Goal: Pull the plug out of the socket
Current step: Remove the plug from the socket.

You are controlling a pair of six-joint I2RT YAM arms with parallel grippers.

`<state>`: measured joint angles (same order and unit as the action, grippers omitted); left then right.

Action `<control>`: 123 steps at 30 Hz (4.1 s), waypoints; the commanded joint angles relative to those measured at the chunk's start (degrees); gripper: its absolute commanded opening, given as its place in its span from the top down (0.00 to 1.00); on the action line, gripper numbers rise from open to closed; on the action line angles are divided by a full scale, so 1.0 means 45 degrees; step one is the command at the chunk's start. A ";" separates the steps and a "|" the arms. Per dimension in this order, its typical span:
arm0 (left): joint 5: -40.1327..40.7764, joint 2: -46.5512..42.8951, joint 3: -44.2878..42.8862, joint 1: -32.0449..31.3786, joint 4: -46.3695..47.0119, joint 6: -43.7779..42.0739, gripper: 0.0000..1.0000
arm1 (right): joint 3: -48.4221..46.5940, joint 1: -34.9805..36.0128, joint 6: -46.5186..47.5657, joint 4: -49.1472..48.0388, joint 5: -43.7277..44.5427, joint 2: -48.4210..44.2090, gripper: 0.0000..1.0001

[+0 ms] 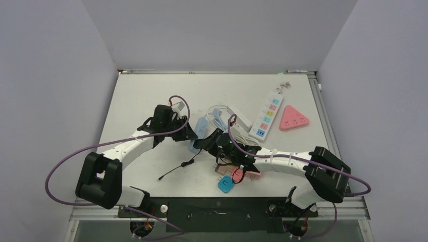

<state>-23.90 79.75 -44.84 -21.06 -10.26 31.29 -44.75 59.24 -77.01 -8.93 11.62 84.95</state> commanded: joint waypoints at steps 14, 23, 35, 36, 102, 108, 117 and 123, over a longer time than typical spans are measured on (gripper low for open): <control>-0.0771 -0.0187 -0.0543 0.0427 0.0630 0.0106 1.00 | 0.0553 0.0043 -0.0078 0.0234 0.0755 -0.0587 0.95; -0.0081 -0.0129 -0.0796 -0.0019 0.0011 -0.0328 1.00 | -0.0930 0.0099 0.0455 0.0156 0.0852 -0.0108 0.95; 0.0362 -0.0003 -0.0993 -0.0319 -0.0435 -0.0664 1.00 | -0.2302 0.0269 0.0774 -0.0262 0.0868 0.0389 0.95; 0.0427 -0.0022 -0.1007 -0.0347 -0.0488 -0.0693 1.00 | -0.2392 0.0289 0.0817 -0.0262 0.0872 0.0401 0.95; 0.0629 0.0500 -0.1183 -0.0435 -0.0671 -0.0855 1.00 | -0.2363 -0.0043 0.1108 -0.0006 0.0337 0.0784 0.95; 0.0720 0.0516 -0.1196 -0.0493 -0.0705 -0.0899 1.00 | -0.2948 -0.0277 0.1307 -0.0250 0.0230 0.0886 0.95; 0.0786 0.0540 -0.1265 -0.0651 -0.0761 -0.0970 1.00 | -0.3392 -0.0587 0.1569 -0.0151 0.0148 0.0901 0.95; 0.0801 0.0440 -0.1297 -0.0574 -0.0773 -0.0972 1.00 | -0.2863 -0.0588 0.1439 -0.0073 0.0178 0.0698 0.95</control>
<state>-18.04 82.00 -48.90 -22.35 -13.08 28.18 -55.13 57.34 -70.91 0.25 10.74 89.69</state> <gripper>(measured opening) 0.275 0.317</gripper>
